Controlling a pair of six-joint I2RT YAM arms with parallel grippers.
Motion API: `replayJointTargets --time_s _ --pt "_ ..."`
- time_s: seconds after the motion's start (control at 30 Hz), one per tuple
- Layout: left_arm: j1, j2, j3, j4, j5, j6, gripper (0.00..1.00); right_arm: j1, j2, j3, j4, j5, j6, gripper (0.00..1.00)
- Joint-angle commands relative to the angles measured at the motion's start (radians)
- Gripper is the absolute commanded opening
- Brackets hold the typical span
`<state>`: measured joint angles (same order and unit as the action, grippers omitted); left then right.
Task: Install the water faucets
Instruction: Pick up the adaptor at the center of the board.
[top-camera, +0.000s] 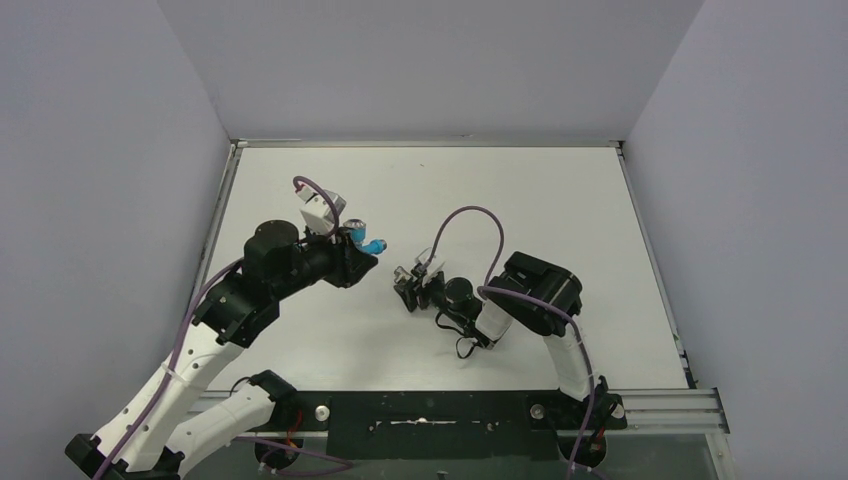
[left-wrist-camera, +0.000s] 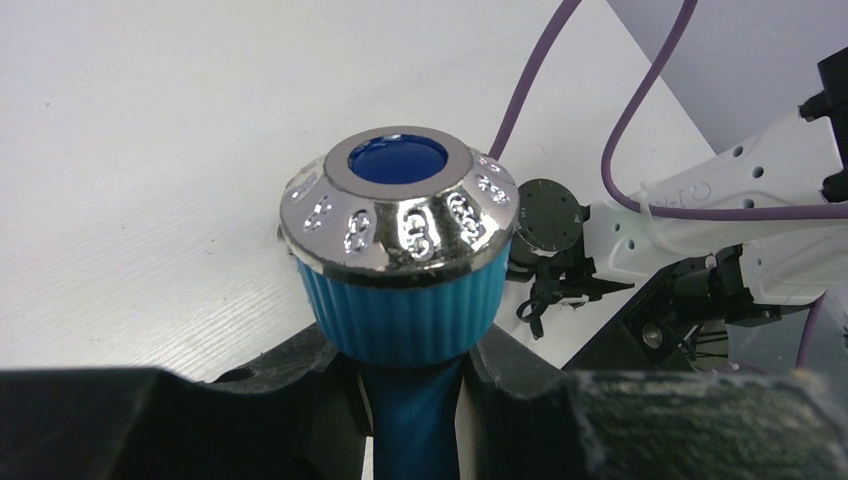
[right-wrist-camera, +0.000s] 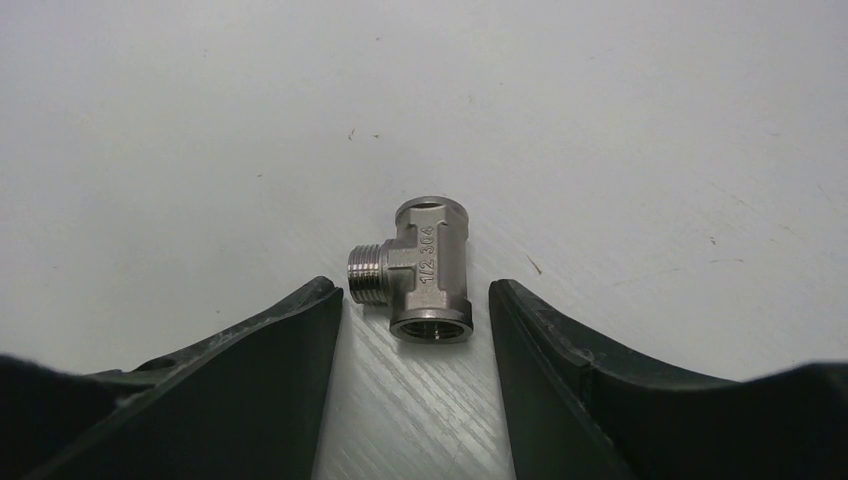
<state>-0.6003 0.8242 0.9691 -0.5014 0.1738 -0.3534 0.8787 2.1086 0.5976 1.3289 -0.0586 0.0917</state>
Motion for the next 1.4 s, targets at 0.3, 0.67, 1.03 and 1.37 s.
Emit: replayJointTargets --time_s 0.3,0.67,1.03,1.37 --pt "0.005 0.006 0.047 0.070 0.039 -0.008 0.00 0.014 0.111 0.018 -0.198 0.055 0.034 0.49" --pt "0.005 -0.001 0.045 0.066 0.043 -0.011 0.00 0.016 0.141 0.011 -0.174 0.055 0.051 0.39" --pt "0.005 -0.003 0.042 0.074 0.038 -0.014 0.00 0.016 0.039 -0.017 -0.210 0.036 0.046 0.00" --pt "0.008 -0.005 0.034 0.111 0.029 -0.015 0.00 -0.086 -0.414 -0.104 -0.443 -0.016 0.094 0.00"
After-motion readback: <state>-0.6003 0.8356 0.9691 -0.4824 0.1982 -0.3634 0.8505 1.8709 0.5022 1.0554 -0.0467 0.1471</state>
